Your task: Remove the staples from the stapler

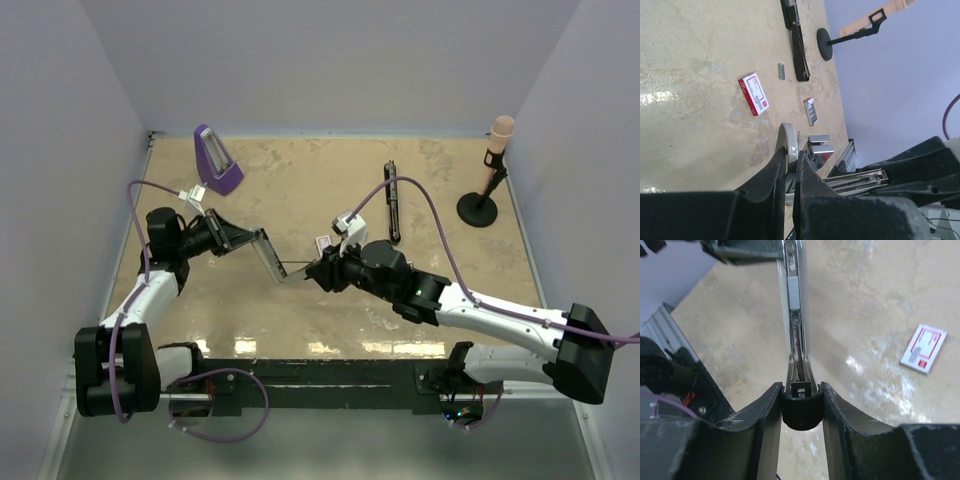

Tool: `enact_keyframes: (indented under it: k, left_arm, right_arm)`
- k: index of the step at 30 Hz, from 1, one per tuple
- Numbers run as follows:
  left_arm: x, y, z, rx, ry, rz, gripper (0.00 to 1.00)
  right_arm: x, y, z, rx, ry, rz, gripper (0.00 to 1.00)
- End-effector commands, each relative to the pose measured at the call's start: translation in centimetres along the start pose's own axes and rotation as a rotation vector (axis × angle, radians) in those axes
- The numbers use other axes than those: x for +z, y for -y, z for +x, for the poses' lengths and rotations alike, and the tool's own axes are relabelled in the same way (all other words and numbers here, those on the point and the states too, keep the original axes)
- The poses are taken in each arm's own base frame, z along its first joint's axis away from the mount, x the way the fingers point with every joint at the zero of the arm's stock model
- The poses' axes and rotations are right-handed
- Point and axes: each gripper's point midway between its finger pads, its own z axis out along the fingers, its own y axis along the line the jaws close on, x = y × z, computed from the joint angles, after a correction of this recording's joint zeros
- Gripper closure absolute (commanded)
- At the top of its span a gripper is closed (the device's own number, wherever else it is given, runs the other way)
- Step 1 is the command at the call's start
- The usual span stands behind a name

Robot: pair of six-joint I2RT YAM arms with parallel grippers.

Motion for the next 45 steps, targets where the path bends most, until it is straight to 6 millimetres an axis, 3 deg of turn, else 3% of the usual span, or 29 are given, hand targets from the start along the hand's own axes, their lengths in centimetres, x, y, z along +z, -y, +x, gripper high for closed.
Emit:
enact_keyframes:
  k: [1, 8, 12, 17, 24, 29, 33, 36, 45]
  left_arm:
    - [-0.5, 2.1, -2.5, -0.039, 0.085, 0.084, 1.0]
    - [-0.6, 1.9, -2.0, -0.045, 0.089, 0.107, 1.0]
    - [-0.7, 2.4, -1.8, -0.013, 0.086, 0.134, 1.0]
    - [-1.1, 3.7, -1.5, 0.037, 0.067, 0.182, 1.0]
    - [-1.9, 5.0, -0.5, 0.051, 0.064, 0.224, 1.0]
    - [-2.1, 4.9, -0.2, 0.024, 0.069, 0.214, 1.0]
    - [-2.4, 5.7, -0.2, 0.039, 0.078, 0.243, 1.0]
    - [-2.6, 6.2, 0.0, 0.063, 0.069, 0.268, 1.0]
    - [-3.0, 7.0, 0.9, 0.102, 0.056, 0.328, 1.0]
  right_arm:
    - [-1.8, 3.0, 7.2, 0.058, -0.167, 0.06, 0.62]
    - [-2.3, 3.1, 10.1, 0.123, -0.197, 0.028, 0.47]
    - [-2.6, 3.0, 10.2, 0.125, -0.21, 0.026, 0.37]
    - [-3.1, 0.9, 5.7, 0.084, -0.12, -0.051, 0.18]
    - [-1.6, -1.0, 0.7, 0.002, -0.031, -0.148, 0.16]
    - [0.3, -2.3, -2.1, -0.061, 0.053, -0.192, 0.23]
    - [1.8, -3.5, -1.9, -0.101, 0.051, -0.267, 0.27]
    - [2.3, -4.8, -1.7, -0.084, 0.033, -0.334, 0.22]
    - [2.4, -5.2, -0.3, -0.026, -0.056, -0.553, 0.09]
